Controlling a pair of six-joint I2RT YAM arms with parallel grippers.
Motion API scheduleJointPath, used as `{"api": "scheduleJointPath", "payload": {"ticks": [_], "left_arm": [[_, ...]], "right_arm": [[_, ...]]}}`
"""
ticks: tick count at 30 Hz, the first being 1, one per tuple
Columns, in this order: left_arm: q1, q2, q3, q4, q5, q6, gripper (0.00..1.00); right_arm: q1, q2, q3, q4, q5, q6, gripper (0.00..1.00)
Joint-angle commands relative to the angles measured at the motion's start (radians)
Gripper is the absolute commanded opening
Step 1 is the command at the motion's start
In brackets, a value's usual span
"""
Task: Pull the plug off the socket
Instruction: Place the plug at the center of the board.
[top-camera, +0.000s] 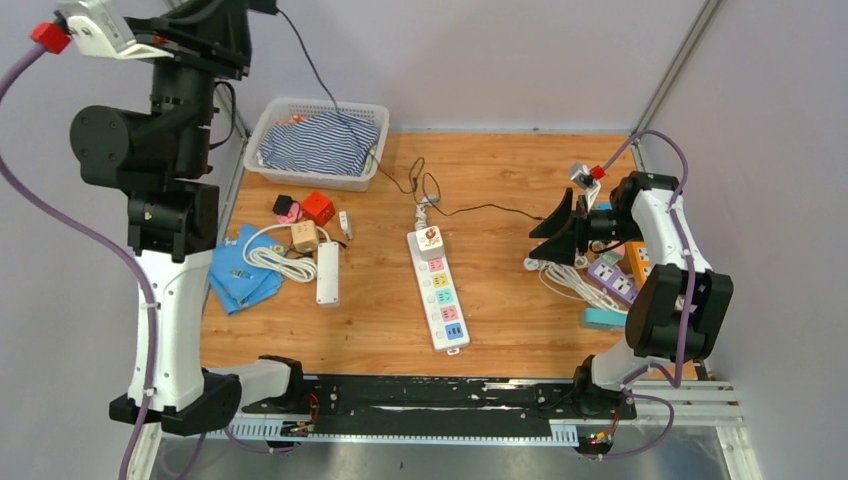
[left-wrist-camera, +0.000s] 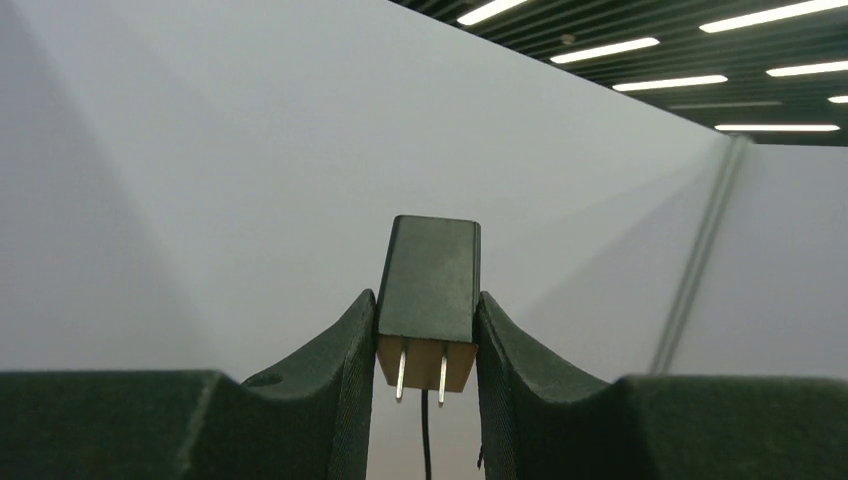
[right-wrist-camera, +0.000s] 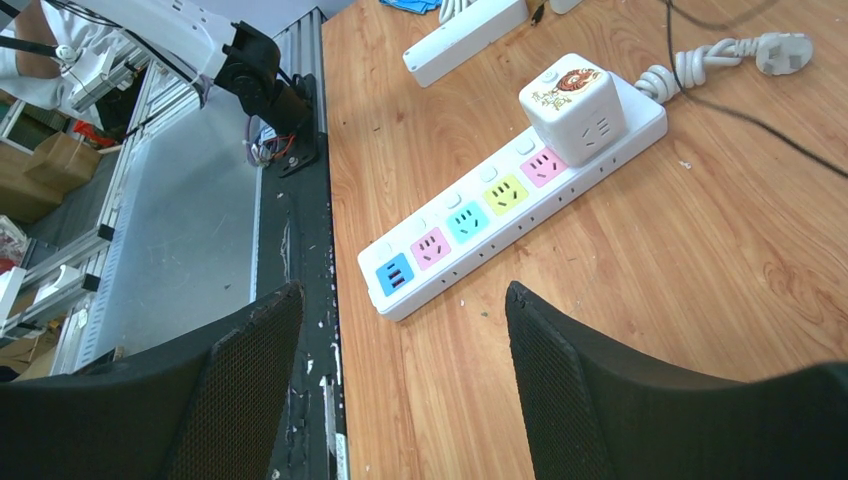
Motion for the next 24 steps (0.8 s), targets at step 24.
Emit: {"api": "scheduleJointPath", "payload": {"ticks": [24], "left_arm": [[0.129,0.064,-0.621,-0.095,0.126,-0.018,0.00]], "right_arm": [[-0.016,0.031,-0.020,-0.042,-0.012,0.006,0.75]]}}
